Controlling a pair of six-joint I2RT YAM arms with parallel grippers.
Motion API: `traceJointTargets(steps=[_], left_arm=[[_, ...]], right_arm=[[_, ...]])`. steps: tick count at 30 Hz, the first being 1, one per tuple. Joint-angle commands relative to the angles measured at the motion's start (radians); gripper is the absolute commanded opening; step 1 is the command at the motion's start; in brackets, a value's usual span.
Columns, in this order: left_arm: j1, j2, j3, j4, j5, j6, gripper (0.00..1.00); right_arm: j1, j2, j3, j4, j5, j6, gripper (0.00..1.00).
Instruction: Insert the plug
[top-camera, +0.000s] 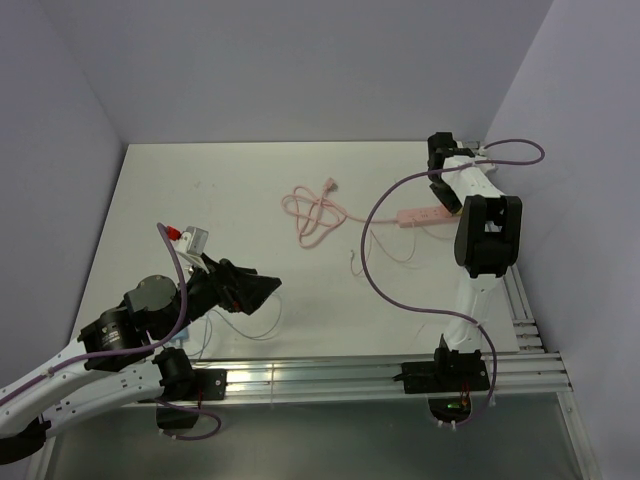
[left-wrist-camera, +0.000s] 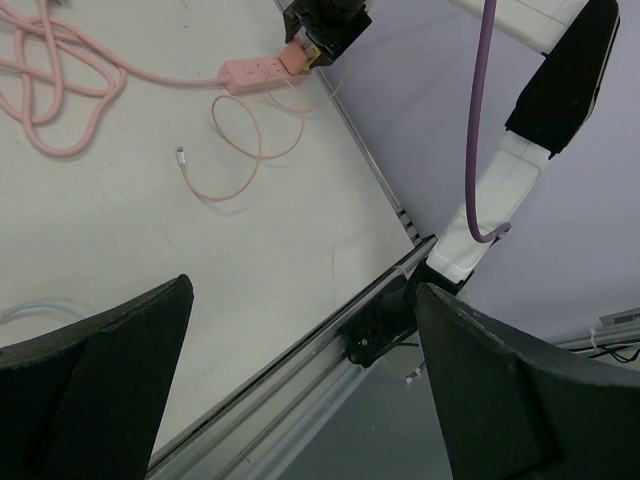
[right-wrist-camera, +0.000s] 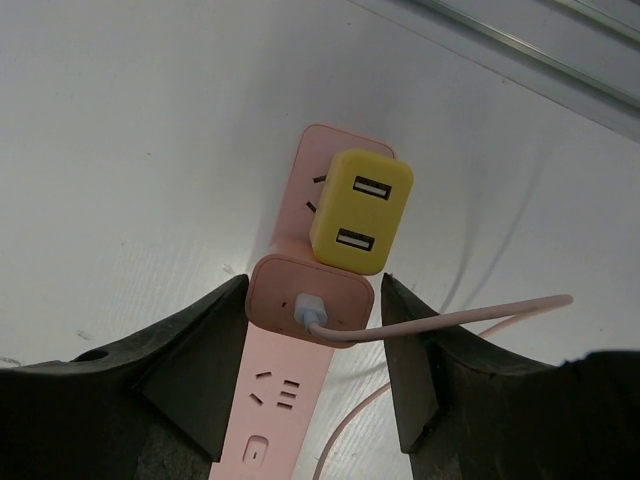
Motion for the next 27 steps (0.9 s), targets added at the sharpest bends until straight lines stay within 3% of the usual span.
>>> traceJointTargets(steps=[1, 6, 9, 10, 17, 27], left_arm=[[0.003, -0.003, 0.02, 0.017, -0.003, 0.016, 0.99], [0.003, -0.006, 0.018, 0.013, -0.003, 0.014, 1.0], [0.003, -0.009, 0.02, 0.008, -0.008, 0.014, 1.0], [0.003, -0.013, 0.021, 0.008, -0.006, 0.013, 0.99], [0.003, -0.011, 0.016, 0.022, 0.003, 0.013, 1.0], [0.003, -0.032, -0.002, 0.03, 0.02, -0.003, 0.99]], right_arm=[[-0.007, 0.012, 0.018, -0.004, 0.007, 0.031, 0.62], [-0.007, 0.021, 0.026, -0.012, 0.011, 0.028, 0.49], [-0.007, 0.049, 0.05, -0.055, 0.008, 0.036, 0.09], [-0.007, 0.058, 0.054, -0.065, 0.008, 0.034, 0.04], [-0.01, 0.074, 0.026, -0.104, -0.018, 0.0, 0.0], [-0.014, 0.055, -0.153, -0.088, -0.078, -0.118, 0.0]])
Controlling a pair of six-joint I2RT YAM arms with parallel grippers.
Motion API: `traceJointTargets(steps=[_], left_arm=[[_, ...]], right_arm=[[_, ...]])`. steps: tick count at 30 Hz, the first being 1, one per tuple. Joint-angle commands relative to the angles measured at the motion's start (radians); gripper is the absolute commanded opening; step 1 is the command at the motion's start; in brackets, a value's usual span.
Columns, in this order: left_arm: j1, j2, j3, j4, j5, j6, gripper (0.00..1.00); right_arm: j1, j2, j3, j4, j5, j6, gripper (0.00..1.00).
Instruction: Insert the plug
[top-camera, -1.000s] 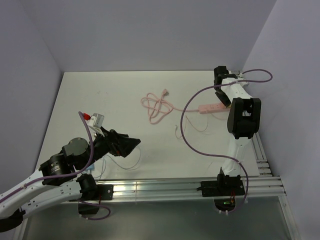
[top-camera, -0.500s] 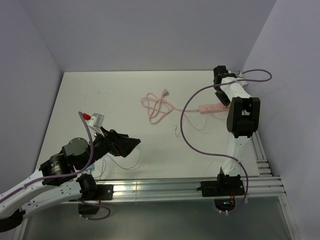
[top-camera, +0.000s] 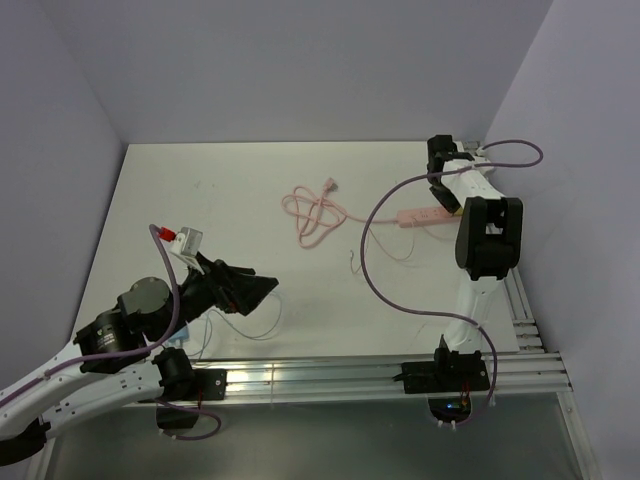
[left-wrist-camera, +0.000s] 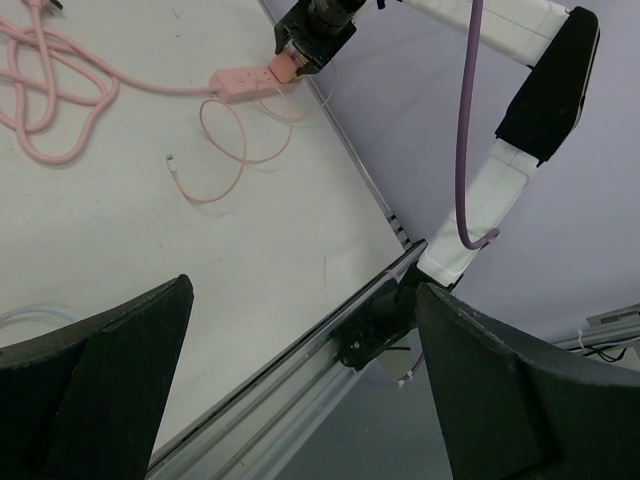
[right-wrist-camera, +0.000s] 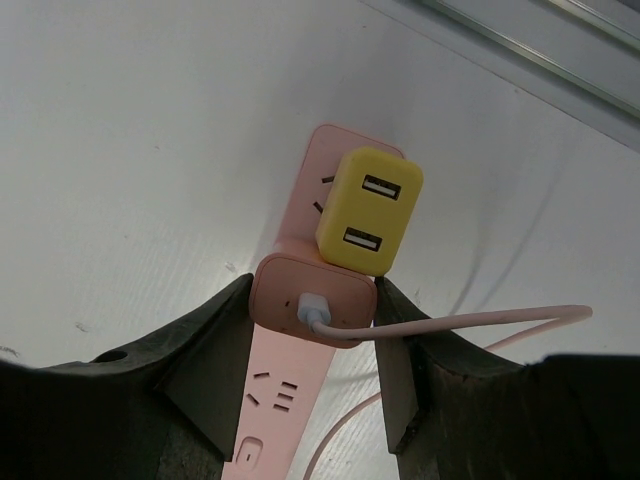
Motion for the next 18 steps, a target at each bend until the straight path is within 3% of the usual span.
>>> traceJointTargets(steps=[1, 4, 9, 14, 18], left_arm=[[0.003, -0.007, -0.002, 0.029, 0.019, -0.001, 1.0], [0.003, -0.004, 0.003, 0.038, 0.022, 0.002, 0.99], [0.003, 0.008, 0.018, 0.032, 0.019, 0.011, 0.99], [0.003, -0.006, 0.012, 0.047, 0.018, 0.011, 1.0], [0.003, 0.005, 0.026, 0.035, 0.034, 0.016, 0.99]], right_arm=[[-0.012, 0.061, -0.116, -0.135, -0.031, -0.084, 0.0], [0.011, 0.104, -0.078, -0.176, -0.009, -0.105, 0.0], [0.071, 0.257, 0.123, -0.354, 0.041, -0.104, 0.0], [0.069, 0.26, 0.113, -0.354, 0.029, -0.084, 0.0], [0.056, 0.12, -0.074, -0.201, -0.037, -0.101, 0.0]])
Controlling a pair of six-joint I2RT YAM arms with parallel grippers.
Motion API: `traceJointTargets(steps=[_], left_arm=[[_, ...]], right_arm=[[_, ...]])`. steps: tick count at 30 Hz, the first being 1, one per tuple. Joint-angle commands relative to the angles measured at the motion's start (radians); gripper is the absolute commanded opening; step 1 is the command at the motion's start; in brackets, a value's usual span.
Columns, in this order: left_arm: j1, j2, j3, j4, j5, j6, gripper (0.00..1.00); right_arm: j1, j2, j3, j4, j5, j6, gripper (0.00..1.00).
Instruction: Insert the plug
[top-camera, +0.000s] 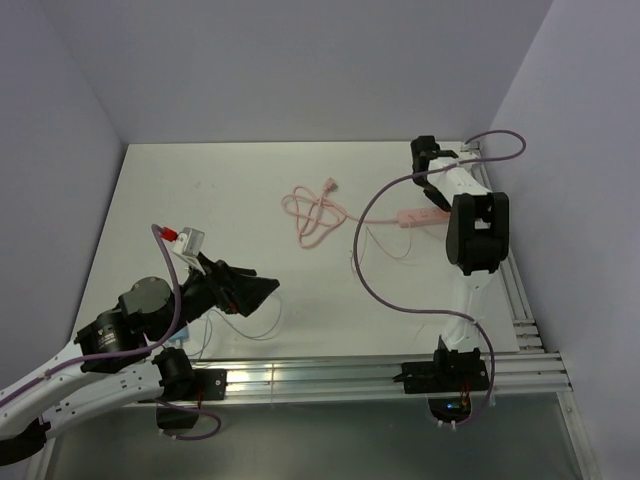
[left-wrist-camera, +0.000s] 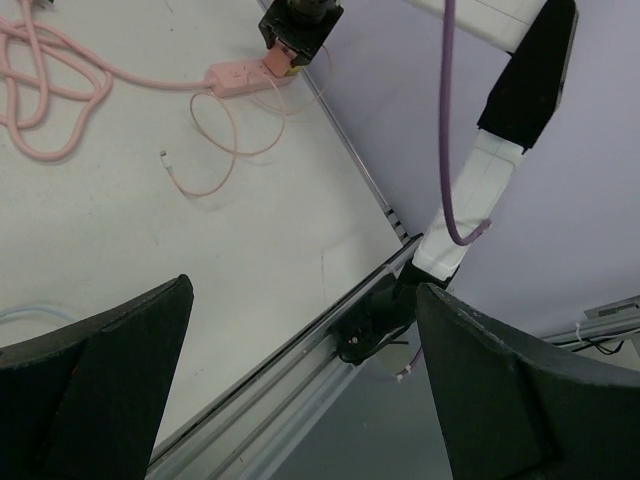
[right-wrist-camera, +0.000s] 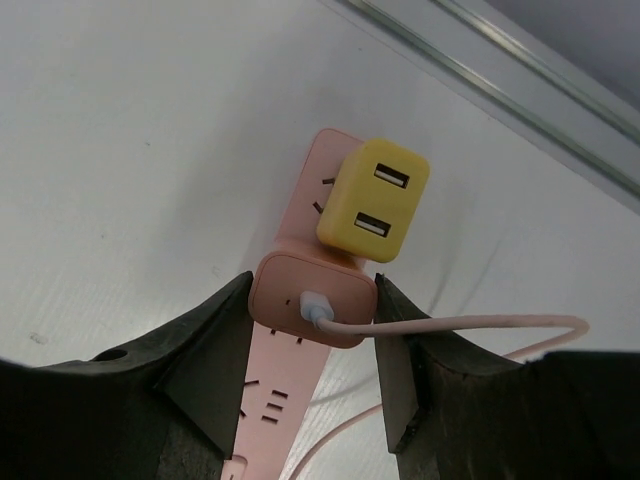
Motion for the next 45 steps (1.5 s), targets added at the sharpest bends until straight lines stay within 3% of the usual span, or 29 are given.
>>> traceJointTargets(steps=[1, 6, 13, 20, 24, 25, 26, 29, 32, 39, 42, 45], left_arm=[[0.003, 0.002, 0.026, 0.033, 0.023, 0.009, 0.99], [0.003, -0.02, 0.004, 0.042, 0.03, -0.009, 0.99], [0.003, -0.009, 0.012, 0.036, 0.025, -0.019, 0.99], [0.003, 0.017, 0.023, 0.021, 0.011, -0.025, 0.99], [0.003, 0.048, 0.046, -0.008, -0.012, -0.023, 0.99], [0.004, 0.054, 0.058, -0.03, -0.021, -0.023, 0.99], [0.003, 0.059, 0.064, -0.036, -0.032, -0.023, 0.99], [0.003, 0.076, 0.079, -0.071, -0.065, -0.026, 0.99], [0.003, 0.103, 0.098, -0.099, -0.095, -0.031, 1.0], [0.016, 0.189, 0.145, -0.166, -0.171, -0.055, 0.99], [0.111, 0.247, 0.161, -0.211, -0.171, -0.06, 1.0], [0.272, 0.327, 0.135, -0.185, 0.029, -0.002, 0.99]], right_arm=[[-0.026, -0.027, -0.236, -0.064, -0.209, -0.047, 0.0], [-0.018, -0.141, -0.379, 0.054, -0.213, -0.075, 0.0], [-0.056, -0.087, -0.33, 0.021, -0.242, -0.075, 0.0], [-0.059, -0.157, -0.394, 0.109, -0.27, -0.112, 0.0], [-0.059, -0.257, -0.472, 0.209, -0.27, -0.122, 0.15], [-0.059, -0.271, -0.48, 0.223, -0.275, -0.128, 0.25], [-0.059, -0.286, -0.483, 0.246, -0.285, -0.148, 0.51], [-0.056, -0.317, -0.482, 0.277, -0.299, -0.171, 0.76], [-0.049, -0.354, -0.476, 0.293, -0.322, -0.187, 0.82], [0.003, -0.469, -0.439, 0.309, -0.347, -0.256, 0.85], [0.051, -0.532, -0.422, 0.303, -0.388, -0.294, 0.85], [0.127, -0.55, -0.347, 0.239, -0.381, -0.332, 0.84]])
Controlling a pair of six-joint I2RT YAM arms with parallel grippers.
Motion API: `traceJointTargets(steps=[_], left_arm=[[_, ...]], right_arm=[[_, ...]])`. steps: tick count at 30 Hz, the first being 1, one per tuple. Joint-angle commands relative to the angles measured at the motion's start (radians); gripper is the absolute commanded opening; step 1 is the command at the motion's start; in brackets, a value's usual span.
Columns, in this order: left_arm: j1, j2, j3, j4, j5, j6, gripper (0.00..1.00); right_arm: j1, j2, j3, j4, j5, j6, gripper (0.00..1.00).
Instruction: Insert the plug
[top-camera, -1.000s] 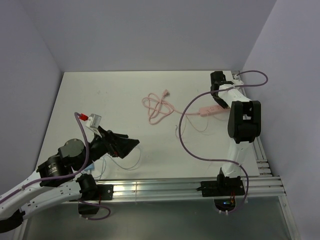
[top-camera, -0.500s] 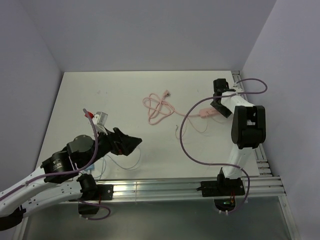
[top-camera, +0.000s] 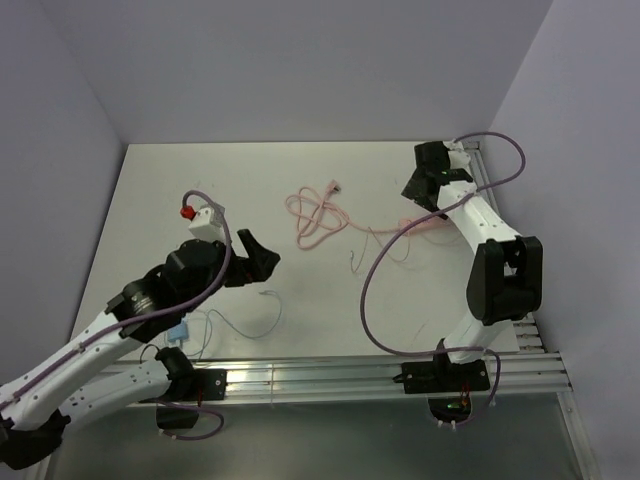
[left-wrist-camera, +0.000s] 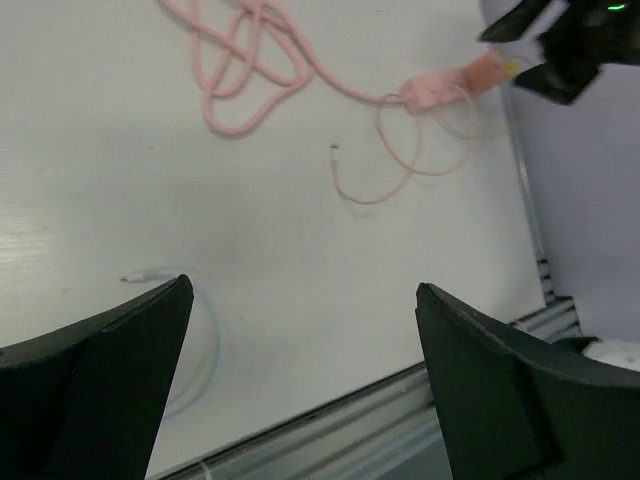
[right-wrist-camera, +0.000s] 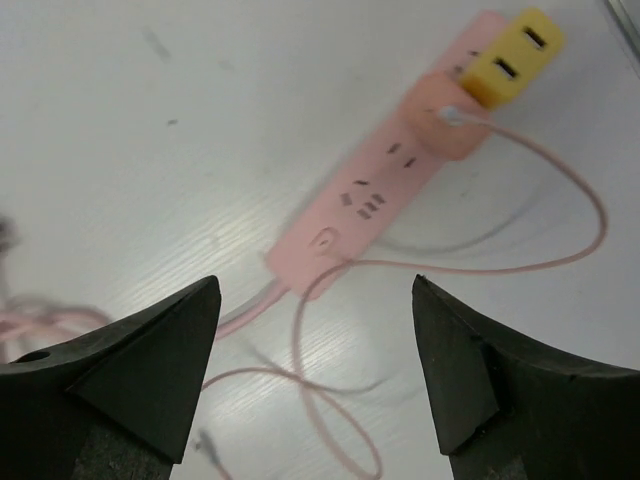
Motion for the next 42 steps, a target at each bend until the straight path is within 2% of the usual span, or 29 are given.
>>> traceJointTargets(steps=[1, 3, 8, 10, 14, 15, 17, 18, 19, 20, 21, 22, 24, 25, 27, 29, 31, 36, 42], left_arm=[[0.241, 0.094, 0.006, -0.011, 0.174, 0.052, 1.0], [0.375, 0.128, 0.01, -0.042, 0.203, 0.049, 1.0], [0.512, 0.219, 0.087, -0.17, 0.056, -0.049, 0.99], [0.581, 0.275, 0.108, -0.23, 0.042, -0.074, 1.0], [0.647, 0.395, 0.167, -0.363, -0.063, -0.193, 1.0], [0.655, 0.418, 0.18, -0.385, -0.097, -0.218, 0.99], [0.682, 0.476, 0.176, -0.401, -0.111, -0.252, 1.0], [0.696, 0.489, 0.159, -0.392, -0.104, -0.259, 1.0], [0.718, 0.507, 0.148, -0.376, -0.075, -0.264, 0.99], [0.727, 0.513, 0.139, -0.363, -0.061, -0.27, 0.99], [0.744, 0.518, 0.122, -0.34, -0.055, -0.276, 1.0], [0.748, 0.527, 0.118, -0.332, -0.053, -0.292, 0.99], [0.759, 0.539, 0.107, -0.309, -0.048, -0.301, 0.99], [0.762, 0.556, 0.107, -0.304, -0.044, -0.309, 1.0], [0.765, 0.581, 0.105, -0.293, -0.039, -0.318, 0.99], [0.768, 0.622, 0.101, -0.286, -0.031, -0.341, 1.0], [0.776, 0.66, 0.092, -0.266, -0.022, -0.362, 0.99], [0.817, 0.737, 0.065, -0.211, 0.005, -0.379, 0.95], [0.86, 0.799, 0.055, -0.171, 0.007, -0.398, 0.91]], right_arm=[[0.127, -0.043, 0.117, -0.1, 0.017, -0.068, 0.84], [0.194, -0.037, 0.172, -0.162, 0.122, -0.063, 0.82], [0.394, -0.034, 0.208, -0.339, 0.405, -0.005, 0.8], [0.419, 0.003, 0.231, -0.435, 0.491, 0.053, 0.74], [0.478, -0.009, 0.193, -0.476, 0.604, 0.104, 0.72], [0.491, -0.035, 0.138, -0.437, 0.59, 0.049, 0.73], [0.496, -0.15, 0.078, -0.28, 0.391, -0.023, 0.74], [0.492, -0.199, 0.0, -0.215, 0.283, -0.108, 0.75], [0.49, -0.298, -0.043, -0.09, 0.111, -0.143, 0.83], [0.49, -0.345, -0.083, -0.037, 0.028, -0.17, 0.86], [0.493, -0.408, -0.129, -0.002, -0.017, -0.184, 0.98], [0.493, -0.425, -0.131, -0.003, -0.048, -0.18, 0.99], [0.495, -0.431, -0.084, -0.052, -0.07, -0.178, 0.93], [0.492, -0.427, -0.064, -0.105, -0.05, -0.174, 0.9], [0.493, -0.463, -0.065, -0.109, 0.03, -0.177, 0.88], [0.492, -0.505, -0.091, -0.072, 0.05, -0.194, 0.88], [0.492, -0.557, -0.114, -0.055, 0.053, -0.198, 0.97], [0.492, -0.638, -0.134, -0.043, 0.034, -0.207, 0.96], [0.492, -0.646, -0.123, -0.048, 0.013, -0.223, 0.94]])
